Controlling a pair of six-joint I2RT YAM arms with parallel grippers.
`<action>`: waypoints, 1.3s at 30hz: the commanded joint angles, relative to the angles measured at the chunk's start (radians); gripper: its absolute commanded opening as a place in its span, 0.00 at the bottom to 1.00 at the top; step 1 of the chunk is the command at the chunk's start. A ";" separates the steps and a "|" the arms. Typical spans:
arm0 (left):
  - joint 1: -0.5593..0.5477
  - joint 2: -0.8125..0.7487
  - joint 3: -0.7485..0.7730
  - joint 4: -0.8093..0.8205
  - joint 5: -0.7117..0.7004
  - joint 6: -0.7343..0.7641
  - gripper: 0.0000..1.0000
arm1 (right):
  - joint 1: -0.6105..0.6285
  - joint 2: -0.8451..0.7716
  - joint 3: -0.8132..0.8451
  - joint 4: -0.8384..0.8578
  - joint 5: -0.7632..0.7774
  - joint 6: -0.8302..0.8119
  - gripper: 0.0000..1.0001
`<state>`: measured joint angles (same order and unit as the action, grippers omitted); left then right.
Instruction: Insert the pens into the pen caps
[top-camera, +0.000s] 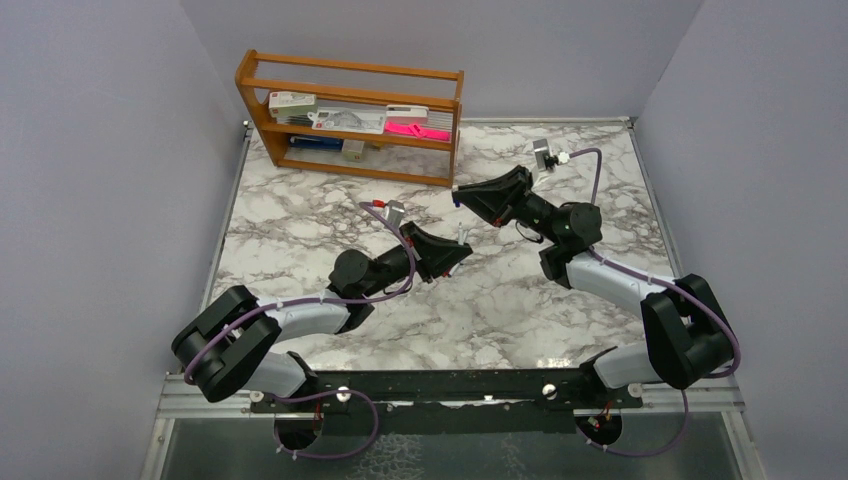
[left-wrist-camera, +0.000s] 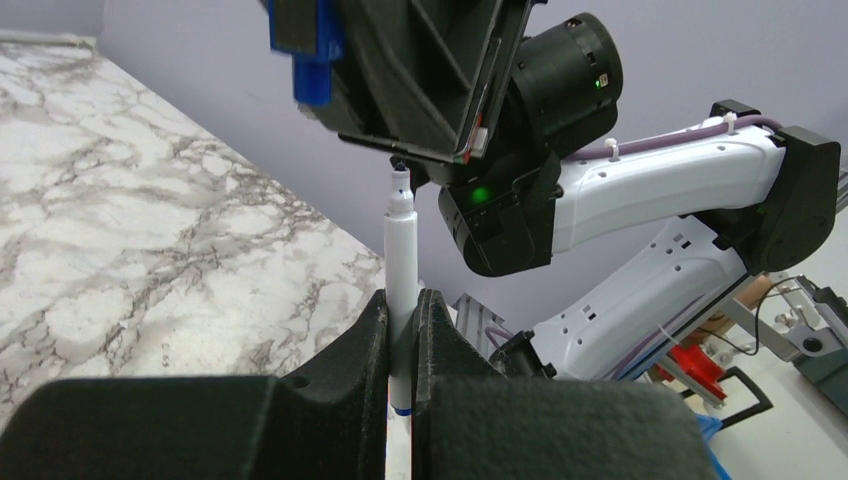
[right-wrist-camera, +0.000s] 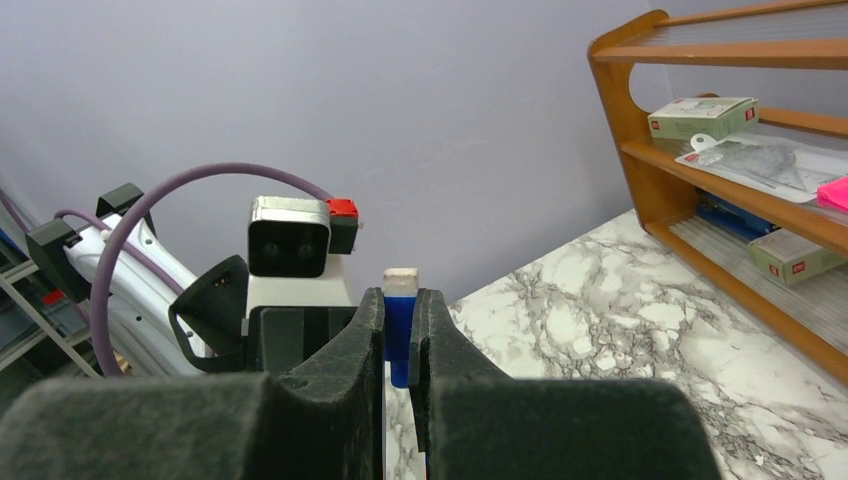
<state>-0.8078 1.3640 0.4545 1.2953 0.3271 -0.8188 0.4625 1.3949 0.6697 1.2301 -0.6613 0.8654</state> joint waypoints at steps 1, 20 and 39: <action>-0.010 0.017 0.043 0.055 -0.044 0.056 0.00 | -0.006 -0.034 -0.013 -0.004 -0.004 -0.025 0.02; -0.011 0.013 0.055 -0.004 -0.060 0.100 0.00 | -0.005 -0.051 -0.020 0.029 -0.001 0.002 0.02; -0.010 -0.035 0.055 -0.037 -0.088 0.119 0.00 | -0.005 -0.046 -0.042 0.031 0.011 0.006 0.02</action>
<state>-0.8139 1.3605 0.4824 1.2541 0.2657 -0.7292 0.4625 1.3621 0.6395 1.2339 -0.6601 0.8639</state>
